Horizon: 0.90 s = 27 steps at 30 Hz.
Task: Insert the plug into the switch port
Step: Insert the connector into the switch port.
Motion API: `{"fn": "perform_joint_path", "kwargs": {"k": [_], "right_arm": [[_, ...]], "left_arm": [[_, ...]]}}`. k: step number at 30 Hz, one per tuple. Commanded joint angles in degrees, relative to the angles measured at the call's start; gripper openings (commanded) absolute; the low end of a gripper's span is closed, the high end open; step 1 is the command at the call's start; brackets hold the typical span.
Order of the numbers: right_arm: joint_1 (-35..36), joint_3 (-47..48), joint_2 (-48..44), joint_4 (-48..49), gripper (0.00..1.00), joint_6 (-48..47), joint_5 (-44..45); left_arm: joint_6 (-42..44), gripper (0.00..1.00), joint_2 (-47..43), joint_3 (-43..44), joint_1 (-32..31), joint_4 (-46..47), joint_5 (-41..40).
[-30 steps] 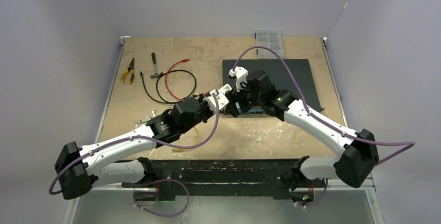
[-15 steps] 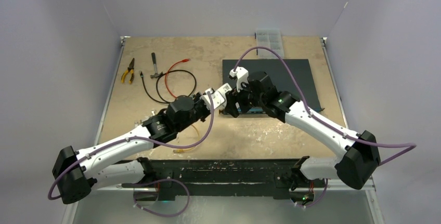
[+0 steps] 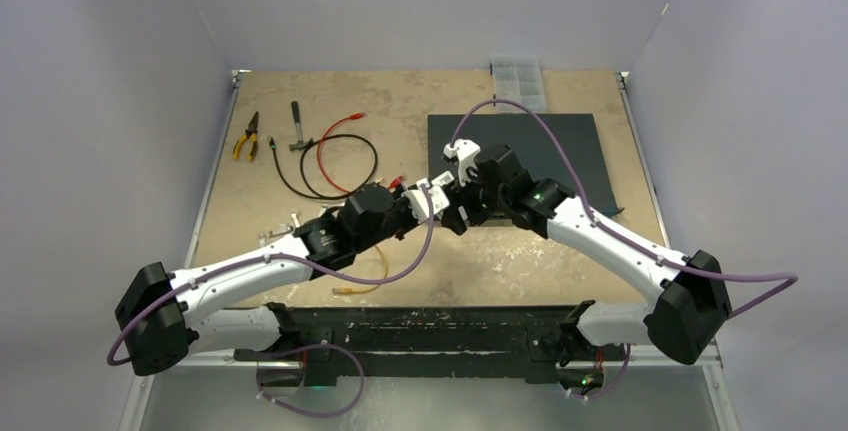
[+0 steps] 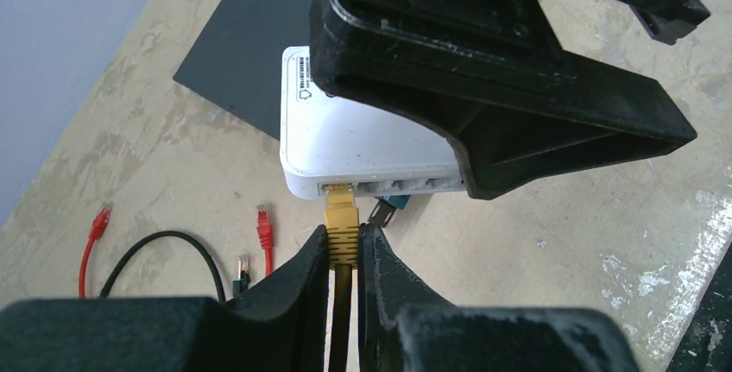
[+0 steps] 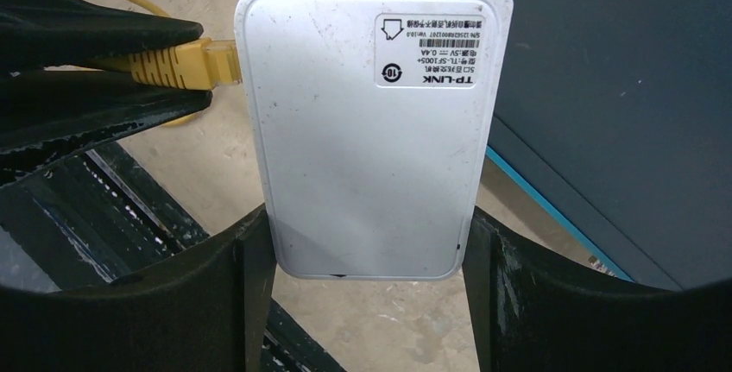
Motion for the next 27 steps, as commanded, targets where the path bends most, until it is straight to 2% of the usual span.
{"fn": "perform_joint_path", "kwargs": {"k": [1, 4, 8, 11, 15, 18, 22, 27], "right_arm": [[6.8, 2.4, -3.3, 14.9, 0.00, -0.4, -24.0], [7.0, 1.7, -3.9, 15.3, 0.00, -0.4, -25.2], [7.4, 1.5, -4.2, 16.0, 0.00, -0.4, -26.8], [7.7, 1.6, -4.6, 16.5, 0.00, -0.3, -27.2], [7.7, 1.8, -5.2, 17.1, 0.00, 0.0, -27.2], [7.7, 1.5, -5.9, 16.9, 0.00, 0.2, -25.8], [7.6, 0.8, -7.3, 15.0, 0.00, 1.5, -23.0], [7.5, -0.3, -8.1, 15.5, 0.00, 3.0, -20.3]], "left_arm": [[0.8, 0.00, -1.2, 2.1, -2.9, 14.2, 8.6], [-0.1, 0.00, -3.0, 1.1, -0.1, 16.2, 9.0], [-2.8, 0.00, -2.8, -0.2, 3.2, 20.5, 17.3], [-1.0, 0.00, 0.5, 2.6, 2.8, 17.7, 20.3], [2.3, 0.00, 5.0, 6.4, 0.0, 12.6, 18.7], [1.9, 0.00, 4.4, 5.3, -0.1, 14.1, 17.1], [1.5, 0.00, 2.5, 4.7, -0.1, 9.9, 11.6], [-5.5, 0.00, -0.9, -1.6, -0.1, 9.6, 7.9]]}}
